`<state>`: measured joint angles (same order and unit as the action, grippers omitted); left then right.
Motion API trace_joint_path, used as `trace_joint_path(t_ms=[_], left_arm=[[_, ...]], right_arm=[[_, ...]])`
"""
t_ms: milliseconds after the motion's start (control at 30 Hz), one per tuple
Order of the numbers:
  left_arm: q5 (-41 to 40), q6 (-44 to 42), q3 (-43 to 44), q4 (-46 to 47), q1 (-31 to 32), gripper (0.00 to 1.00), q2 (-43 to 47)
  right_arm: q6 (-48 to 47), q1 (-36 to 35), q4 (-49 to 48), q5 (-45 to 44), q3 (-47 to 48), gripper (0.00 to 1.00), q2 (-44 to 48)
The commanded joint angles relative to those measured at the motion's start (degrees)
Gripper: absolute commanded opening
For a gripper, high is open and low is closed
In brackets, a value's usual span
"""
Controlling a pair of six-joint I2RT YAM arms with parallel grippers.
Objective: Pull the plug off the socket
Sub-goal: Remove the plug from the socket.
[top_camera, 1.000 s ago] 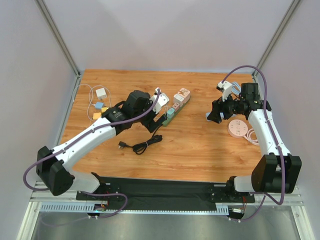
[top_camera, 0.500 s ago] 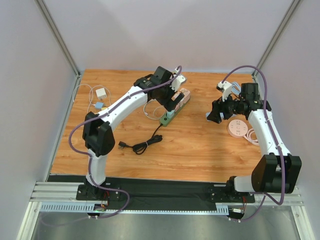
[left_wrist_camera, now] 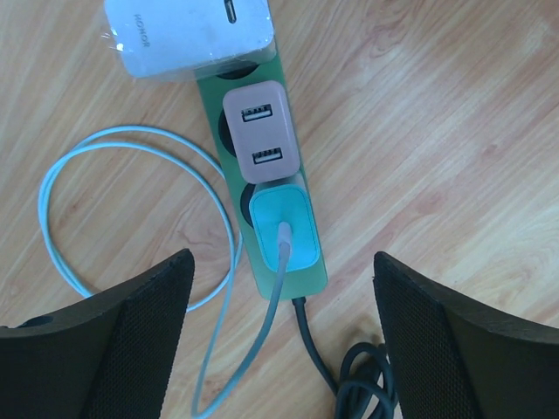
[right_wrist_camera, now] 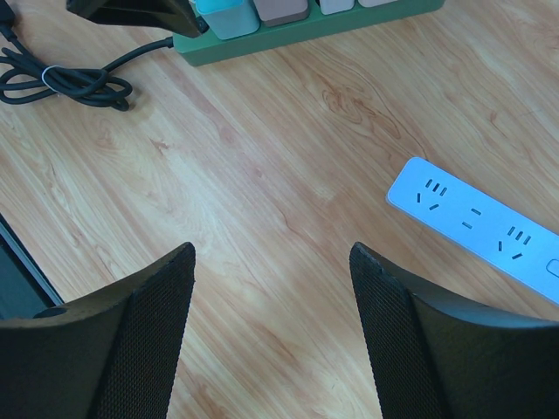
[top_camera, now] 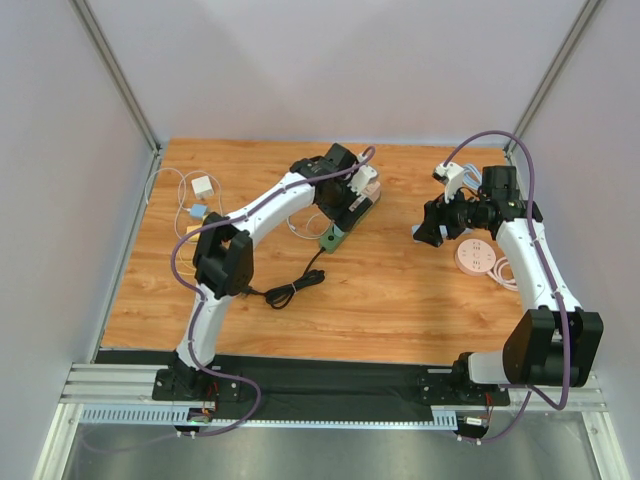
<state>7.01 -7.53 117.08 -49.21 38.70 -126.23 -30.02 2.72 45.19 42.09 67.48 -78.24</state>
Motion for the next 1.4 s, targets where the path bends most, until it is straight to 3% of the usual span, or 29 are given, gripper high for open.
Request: trace_joint_path(t_ms=[0, 700, 800, 900, 933, 967, 1200, 1367], left_arm=[[0.20, 1.55, 2.28, -0.19, 0.06, 0.88, -2.34], [-1.91, 7.27, 0.26, 4.56, 0.50, 0.55, -5.69], [-2.61, 7.00, 0.08, 4.56, 0.76, 0.43, -5.86], [-4.10, 6.83, -0.09, 4.39, 1.20, 0.18, -5.60], [-4.45, 6.65, -0.36, 4.47, 1.20, 0.05, -5.43], [-4.80, 5.78, -0.71, 4.65, 1.47, 0.00, -5.08], [-2.71, -3.62, -11.07, 11.32, 4.37, 0.00, 1.34], [2.30, -6.00, -20.91, 17.21, 5.51, 0.00, 7.57]], right_arm=[[-0.57, 0.09, -0.36, 0.89, 0.19, 0.72, 1.33], [-0.57, -0.08, -0.37, -0.07, 0.28, 0.72, 0.28], [-0.57, -0.08, -0.37, -0.16, 0.28, 0.72, 0.19], [-0.57, -0.08, -0.37, -0.25, 0.28, 0.72, 0.10], [-0.57, -0.08, -0.45, -0.25, 0.28, 0.72, 0.10], [-0.57, -0.08, -0.37, -0.34, 0.28, 0.72, -0.07], [3.91, -0.08, -3.26, 1.68, -0.60, 0.71, -1.30], [13.57, -0.08, -6.95, 8.44, -0.69, 0.61, -5.86]])
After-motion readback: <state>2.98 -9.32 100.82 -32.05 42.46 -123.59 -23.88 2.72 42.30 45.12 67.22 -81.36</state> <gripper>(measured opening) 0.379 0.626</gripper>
